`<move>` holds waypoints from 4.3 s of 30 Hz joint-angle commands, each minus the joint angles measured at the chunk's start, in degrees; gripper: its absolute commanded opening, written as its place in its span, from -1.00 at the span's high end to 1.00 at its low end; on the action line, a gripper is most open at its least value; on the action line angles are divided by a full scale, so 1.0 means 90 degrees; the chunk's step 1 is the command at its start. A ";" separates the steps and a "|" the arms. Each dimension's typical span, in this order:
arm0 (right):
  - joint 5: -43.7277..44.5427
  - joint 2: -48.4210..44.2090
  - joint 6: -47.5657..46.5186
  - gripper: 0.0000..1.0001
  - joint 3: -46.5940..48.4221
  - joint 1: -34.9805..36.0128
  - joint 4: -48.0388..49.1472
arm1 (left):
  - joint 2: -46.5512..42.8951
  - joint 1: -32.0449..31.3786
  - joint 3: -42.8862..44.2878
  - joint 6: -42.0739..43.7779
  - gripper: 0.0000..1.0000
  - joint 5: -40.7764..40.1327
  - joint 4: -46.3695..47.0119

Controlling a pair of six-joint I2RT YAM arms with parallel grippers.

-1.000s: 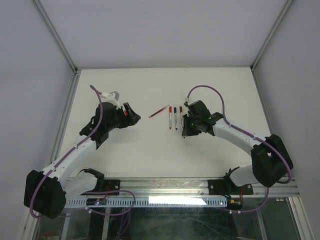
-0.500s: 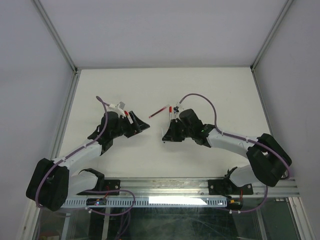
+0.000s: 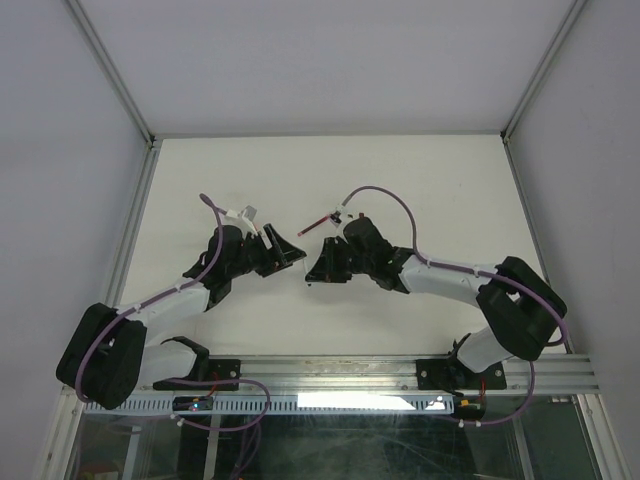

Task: Insert the pens into the pen caps
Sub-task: Pick up the pen from the center of the board, then pick up the pen cap from the center of the board.

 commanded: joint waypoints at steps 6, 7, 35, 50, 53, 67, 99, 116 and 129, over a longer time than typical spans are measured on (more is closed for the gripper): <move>-0.0043 0.0113 0.0246 0.85 0.0313 0.0156 0.0803 | 0.0225 -0.0177 -0.0111 -0.0340 -0.23 0.0313 0.0904; -0.0019 0.0133 0.0248 0.85 0.0334 0.0165 0.0818 | 0.0245 -0.0189 -0.0120 -0.0350 -0.20 0.0338 0.0953; 0.0050 0.0394 0.0133 0.65 0.0583 0.0253 0.0795 | 0.0411 -0.0231 -0.0236 -0.0535 1.00 0.0436 0.1331; 0.0106 0.0727 0.0045 0.47 0.0888 0.0372 0.0795 | 0.0328 -0.0233 -0.0233 -0.0586 1.00 0.0479 0.1331; 0.0242 0.0731 0.0034 0.51 0.0899 0.0372 0.0787 | 0.0318 -0.0240 -0.0247 -0.0586 1.00 0.0478 0.1336; 0.1167 0.0067 -0.0513 1.00 0.0681 0.0361 -0.0438 | 0.0134 -0.0248 -0.0021 -0.0383 0.24 0.0467 0.1139; 0.4567 -0.6154 -0.1078 1.00 0.0133 -0.1733 -0.4479 | 0.5339 -0.3047 0.6844 0.0618 0.05 -0.2692 -0.3020; 0.4378 -0.6623 -0.1298 1.00 -0.0046 -0.1736 -0.4675 | 0.7432 -0.3403 1.0351 0.0298 -0.05 -0.5034 -0.5917; 0.4278 -0.6637 -0.1289 1.00 -0.0167 -0.1729 -0.4602 | 0.7811 -0.3464 1.0710 0.0408 -0.11 -0.4955 -0.6064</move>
